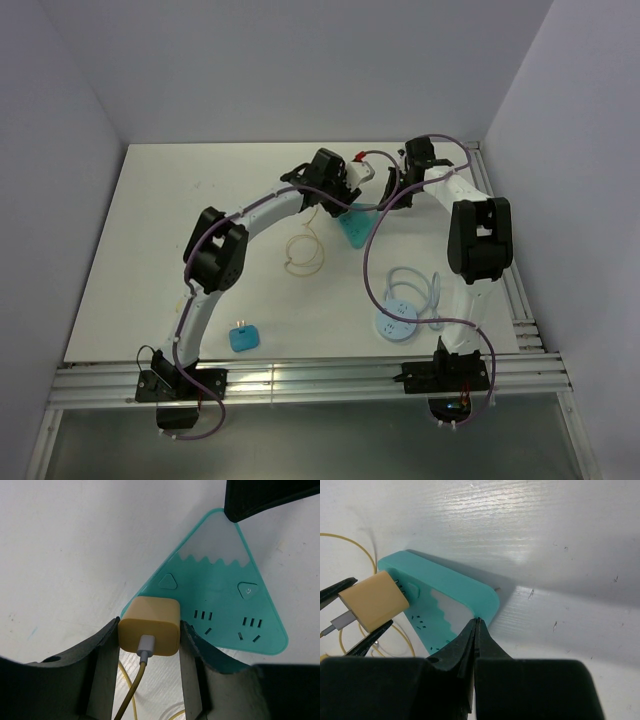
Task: Insert the plug
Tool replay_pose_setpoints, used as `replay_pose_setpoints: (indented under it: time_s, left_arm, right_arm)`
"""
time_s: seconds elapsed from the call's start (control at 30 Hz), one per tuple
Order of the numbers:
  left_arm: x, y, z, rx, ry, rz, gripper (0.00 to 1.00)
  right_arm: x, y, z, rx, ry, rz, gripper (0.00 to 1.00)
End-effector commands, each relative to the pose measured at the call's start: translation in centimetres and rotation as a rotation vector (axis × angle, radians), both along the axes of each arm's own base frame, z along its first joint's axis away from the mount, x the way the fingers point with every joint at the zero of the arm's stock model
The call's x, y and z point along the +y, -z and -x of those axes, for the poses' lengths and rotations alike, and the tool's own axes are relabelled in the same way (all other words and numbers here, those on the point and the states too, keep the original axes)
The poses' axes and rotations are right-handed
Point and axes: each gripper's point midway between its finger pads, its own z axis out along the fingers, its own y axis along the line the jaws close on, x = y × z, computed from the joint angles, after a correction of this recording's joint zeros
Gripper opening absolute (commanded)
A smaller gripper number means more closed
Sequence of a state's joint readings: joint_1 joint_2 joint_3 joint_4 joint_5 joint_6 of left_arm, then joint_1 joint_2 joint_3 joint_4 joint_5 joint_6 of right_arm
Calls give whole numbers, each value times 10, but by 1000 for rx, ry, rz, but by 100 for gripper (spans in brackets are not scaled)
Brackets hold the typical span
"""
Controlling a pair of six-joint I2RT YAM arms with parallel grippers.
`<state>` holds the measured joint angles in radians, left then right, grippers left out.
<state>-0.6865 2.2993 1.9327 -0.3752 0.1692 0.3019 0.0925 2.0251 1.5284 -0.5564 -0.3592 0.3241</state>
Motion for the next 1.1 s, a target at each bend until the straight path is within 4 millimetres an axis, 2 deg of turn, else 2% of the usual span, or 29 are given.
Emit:
replay_pose_setpoints:
  time_s: [0.0,0.2,0.23,0.27,0.3,0.47,0.67,0.87,0.97,1.0,1.07]
  left_arm:
    - [23,76,34,215,9,-129,0]
    - [24,69,30,236,-6,-137,0]
    - [28,80,33,266,-20,-164,0]
    - [27,78,29,260,-24,-164,0]
    - [30,87,29,271,-33,-184,0]
    - [31,90,26,277,-43,-195,0]
    - [38,107,25,277,-74,-230,0]
    - [36,107,26,256,-75,-242,0]
    - [33,102,28,248,-61,-229,0]
    - [33,94,25,231,-70,-217,0]
    - [34,93,26,229,-73,-225,0]
  right_arm:
    - [15,43,32,147,-47,37,0]
    - [15,43,30,149,-43,35,0]
    - [16,42,29,145,-43,33,0]
    - [16,41,28,142,-43,30,0]
    - [16,40,28,141,-44,28,0]
    - [19,39,28,135,-47,27,0]
    - [20,38,28,131,-48,28,0]
    - [20,39,27,132,-47,27,0]
    - [20,40,28,133,-47,29,0]
    - [20,39,28,131,-48,28,0]
    - [20,40,28,133,-48,28,0]
